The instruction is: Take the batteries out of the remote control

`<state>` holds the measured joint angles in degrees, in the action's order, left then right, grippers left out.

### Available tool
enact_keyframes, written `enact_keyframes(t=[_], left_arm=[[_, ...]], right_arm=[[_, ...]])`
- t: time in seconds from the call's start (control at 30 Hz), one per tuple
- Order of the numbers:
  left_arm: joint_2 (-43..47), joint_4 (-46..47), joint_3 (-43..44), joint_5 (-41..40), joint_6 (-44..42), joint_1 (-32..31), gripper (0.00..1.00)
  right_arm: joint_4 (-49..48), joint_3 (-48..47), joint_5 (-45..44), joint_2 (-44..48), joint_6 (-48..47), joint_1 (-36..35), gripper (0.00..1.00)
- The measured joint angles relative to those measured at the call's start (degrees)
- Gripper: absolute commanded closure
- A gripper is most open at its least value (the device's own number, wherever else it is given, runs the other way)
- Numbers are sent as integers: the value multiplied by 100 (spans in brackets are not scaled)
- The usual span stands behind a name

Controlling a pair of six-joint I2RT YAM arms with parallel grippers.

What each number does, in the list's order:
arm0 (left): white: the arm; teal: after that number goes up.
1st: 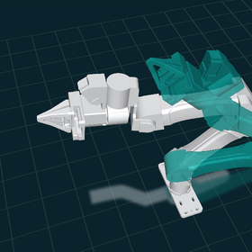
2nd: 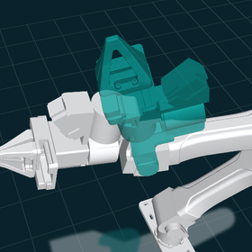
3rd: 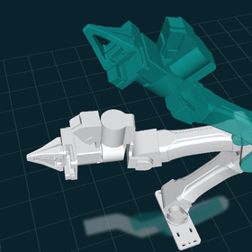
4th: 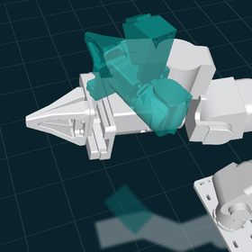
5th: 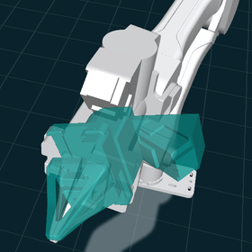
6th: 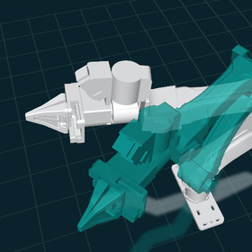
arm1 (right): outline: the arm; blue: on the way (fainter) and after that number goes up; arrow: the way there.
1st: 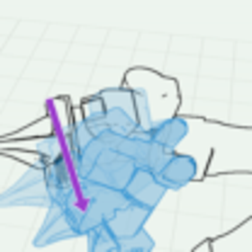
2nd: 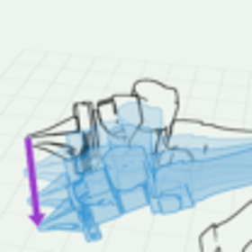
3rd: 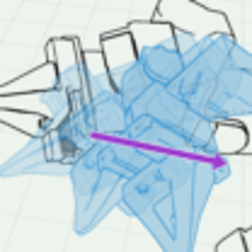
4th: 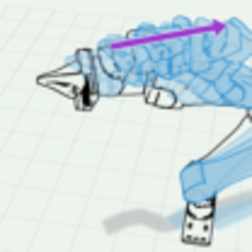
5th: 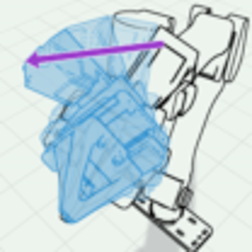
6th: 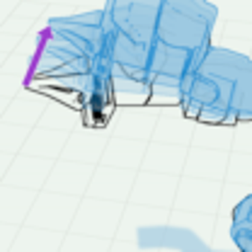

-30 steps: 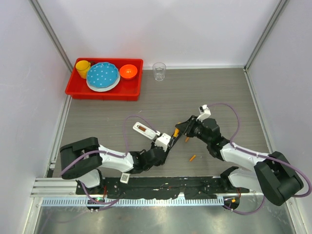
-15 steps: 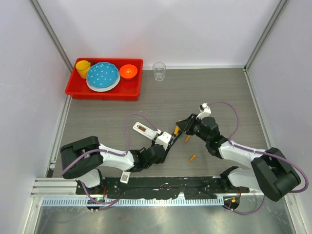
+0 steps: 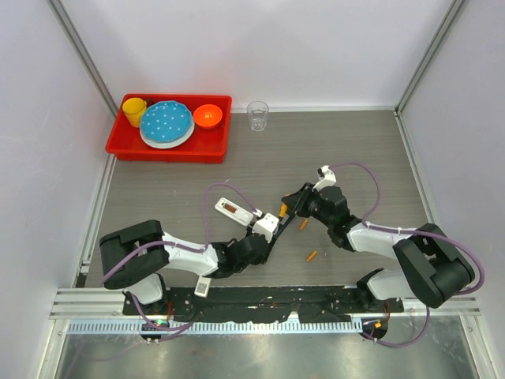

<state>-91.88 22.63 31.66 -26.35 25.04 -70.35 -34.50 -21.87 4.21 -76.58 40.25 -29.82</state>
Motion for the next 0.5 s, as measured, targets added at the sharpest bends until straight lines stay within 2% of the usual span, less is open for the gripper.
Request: enact_keyframes(t=[0.5], left_arm=[[-31, 59, 0, 0, 2, 9, 89]], right_arm=[[-205, -2, 435, -72, 225, 7, 99]])
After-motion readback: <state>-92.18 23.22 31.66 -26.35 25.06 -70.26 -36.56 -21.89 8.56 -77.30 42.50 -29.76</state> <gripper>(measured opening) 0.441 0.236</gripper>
